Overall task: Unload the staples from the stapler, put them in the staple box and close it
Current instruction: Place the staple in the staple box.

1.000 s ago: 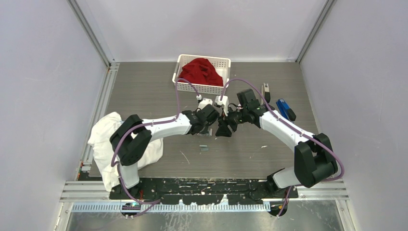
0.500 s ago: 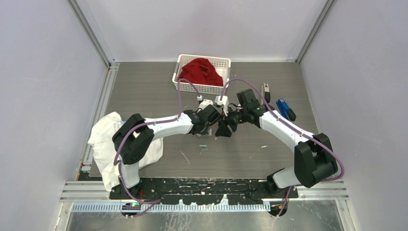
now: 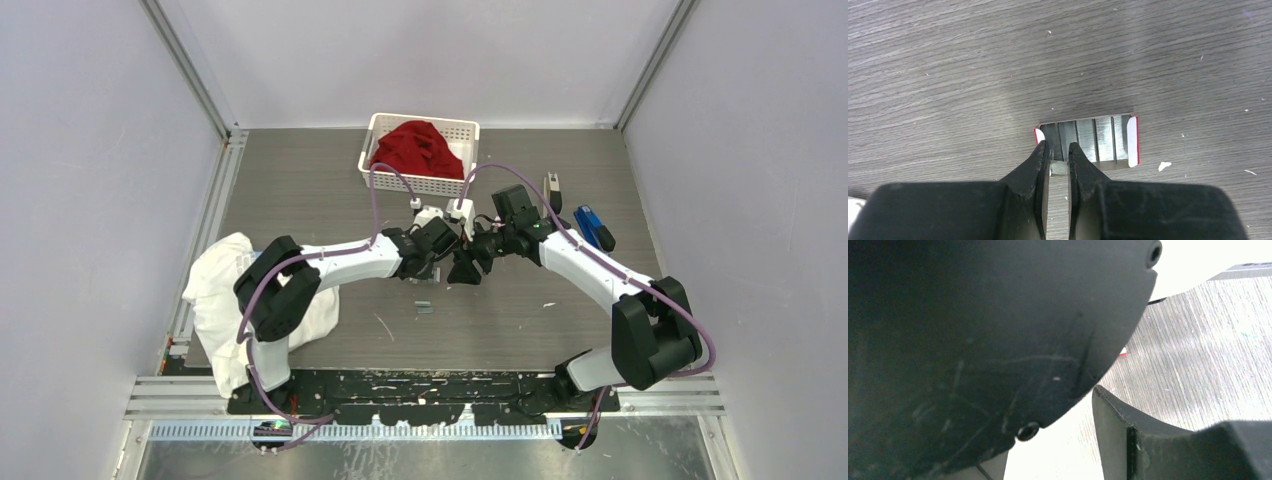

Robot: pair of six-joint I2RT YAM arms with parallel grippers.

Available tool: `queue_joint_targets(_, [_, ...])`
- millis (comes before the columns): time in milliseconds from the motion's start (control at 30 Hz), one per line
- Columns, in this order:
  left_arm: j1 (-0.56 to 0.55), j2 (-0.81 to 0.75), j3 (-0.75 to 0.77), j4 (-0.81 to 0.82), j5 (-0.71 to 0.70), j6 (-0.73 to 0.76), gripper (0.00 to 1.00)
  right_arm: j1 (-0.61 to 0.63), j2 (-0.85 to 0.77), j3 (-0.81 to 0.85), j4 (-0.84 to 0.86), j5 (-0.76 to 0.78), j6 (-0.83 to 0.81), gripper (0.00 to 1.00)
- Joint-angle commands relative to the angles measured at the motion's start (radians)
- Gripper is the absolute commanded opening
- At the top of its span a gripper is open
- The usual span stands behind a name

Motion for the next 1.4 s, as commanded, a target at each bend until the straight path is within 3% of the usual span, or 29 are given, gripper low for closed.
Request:
queue_joint_targets(0, [0.007,0.002,0.034,-0.009,-0.003,-0.001,0.13,0.006,-0.007,0.041,0.030,-0.026,-0.002,0.61])
queue_joint_targets(1367, [0.027,-0.048,-0.011,0.016,0.004,-0.038,0.26,0.005,-0.012,0.042,0.029,-0.030,-0.003,0.61])
